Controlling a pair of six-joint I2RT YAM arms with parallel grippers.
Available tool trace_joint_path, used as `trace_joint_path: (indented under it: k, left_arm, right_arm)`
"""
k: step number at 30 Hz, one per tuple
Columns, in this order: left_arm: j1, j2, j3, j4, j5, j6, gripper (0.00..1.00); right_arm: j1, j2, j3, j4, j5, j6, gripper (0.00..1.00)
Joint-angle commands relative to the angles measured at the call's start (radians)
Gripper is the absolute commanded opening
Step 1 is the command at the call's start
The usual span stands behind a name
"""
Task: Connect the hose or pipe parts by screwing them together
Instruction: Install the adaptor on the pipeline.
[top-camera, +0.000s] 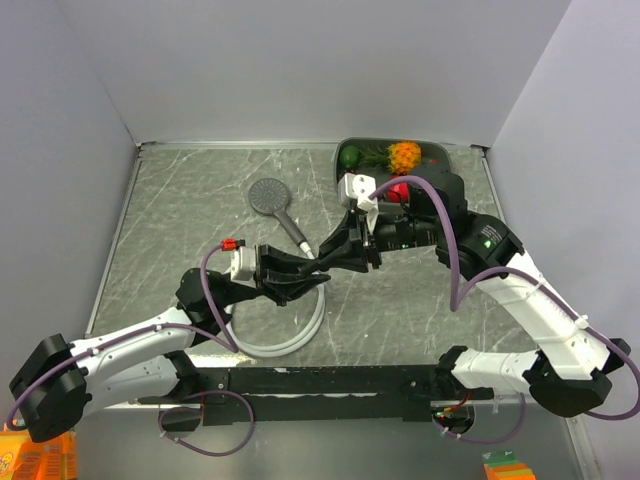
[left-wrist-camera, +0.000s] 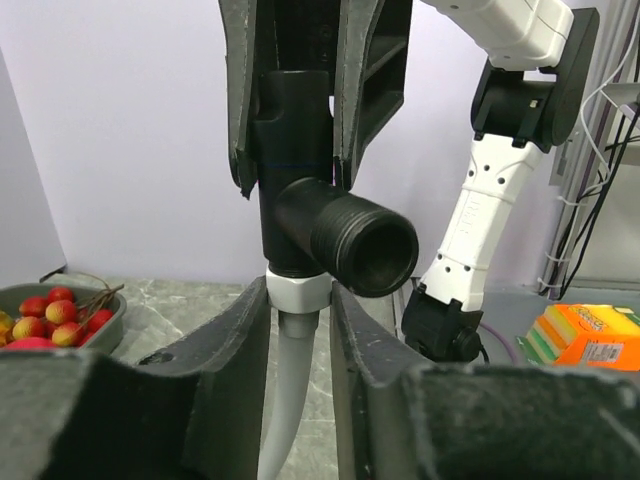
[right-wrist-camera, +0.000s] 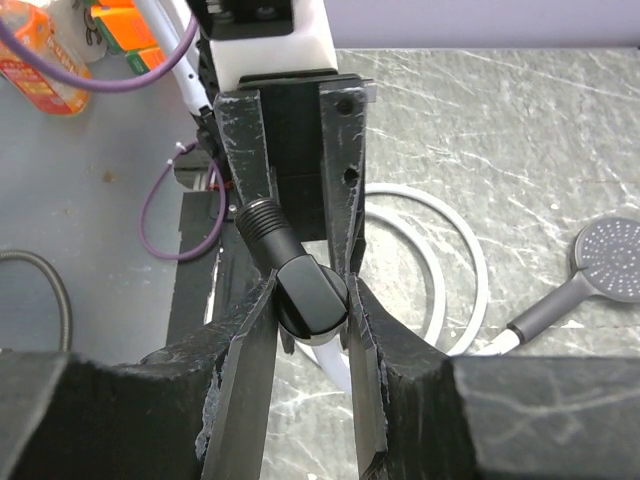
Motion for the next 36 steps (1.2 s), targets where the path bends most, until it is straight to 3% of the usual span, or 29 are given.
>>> trace_joint_path:
  k: [1,2,4,7,8,9,11,14,15,16,21,25,28,29,30,31,33,36]
  left_arm:
    - [-0.007,-0.003,0.02,0.039,0.021,0.024,0.21]
    - [-0.007,-0.003,0.02,0.039,0.018,0.024,0.11]
    - [-0.007,-0.011,0.019,0.035,0.017,0.027,0.01]
    - [-0.006,-0.023,0.019,0.021,-0.015,0.03,0.01]
    - [-0.006,-0.029,0.02,0.009,-0.02,0.032,0.01]
    - [-0.004,-0.034,0.022,0.002,-0.02,0.032,0.01]
    - [-0.001,-0.04,0.026,-0.016,-0.02,0.019,0.01]
    - [0.017,-0.054,0.033,-0.059,-0.017,-0.007,0.01]
    - [0.022,-0.06,0.034,-0.082,-0.006,-0.011,0.01]
    - [0.024,-0.063,0.037,-0.094,-0.002,-0.014,0.01]
    - [0.037,-0.076,0.046,-0.152,0.009,-0.039,0.01]
    - [0.045,-0.076,0.054,-0.174,0.03,-0.065,0.01]
    - [0.047,-0.071,0.063,-0.182,0.061,-0.062,0.01]
    - [0.047,-0.066,0.065,-0.182,0.064,-0.06,0.01]
    - [0.047,-0.065,0.069,-0.185,0.067,-0.057,0.01]
    - [0.047,-0.063,0.072,-0.188,0.072,-0.054,0.01]
    - [0.047,-0.059,0.074,-0.186,0.077,-0.039,0.01]
    - [0.047,-0.06,0.069,-0.162,0.067,-0.005,0.01]
  right_arm:
    - [0.001,-0.005,0.049,0.104,-0.007,0.064,0.0]
    - [0.001,-0.009,0.043,0.111,-0.003,0.07,0.0]
    - [0.001,-0.017,0.022,0.133,-0.002,0.081,0.0]
    - [0.002,-0.034,-0.003,0.147,0.048,0.105,0.0]
    - [-0.001,-0.039,-0.012,0.154,0.068,0.111,0.02]
    - [-0.001,-0.045,-0.033,0.162,0.09,0.117,0.12]
    - [-0.006,-0.065,-0.052,0.165,0.128,0.115,0.13]
    - [-0.004,-0.089,-0.073,0.173,0.19,0.107,0.61]
    - [-0.006,-0.094,-0.069,0.161,0.211,0.101,0.91]
    - [-0.006,-0.1,-0.063,0.155,0.234,0.101,0.99]
    - [-0.004,-0.12,-0.006,0.127,0.293,0.055,1.0]
    - [-0.001,-0.122,0.034,0.057,0.166,-0.023,0.99]
    - [0.028,-0.066,0.112,-0.064,0.128,-0.094,0.66]
    - [0.033,-0.053,0.152,-0.089,0.115,-0.106,0.42]
    - [0.036,-0.036,0.172,-0.111,0.092,-0.114,0.27]
    - [0.043,-0.008,0.189,-0.164,0.034,-0.141,0.19]
    - [0.098,0.021,0.226,-0.218,0.004,-0.187,0.14]
    - [0.172,0.059,0.23,-0.273,0.096,-0.244,0.14]
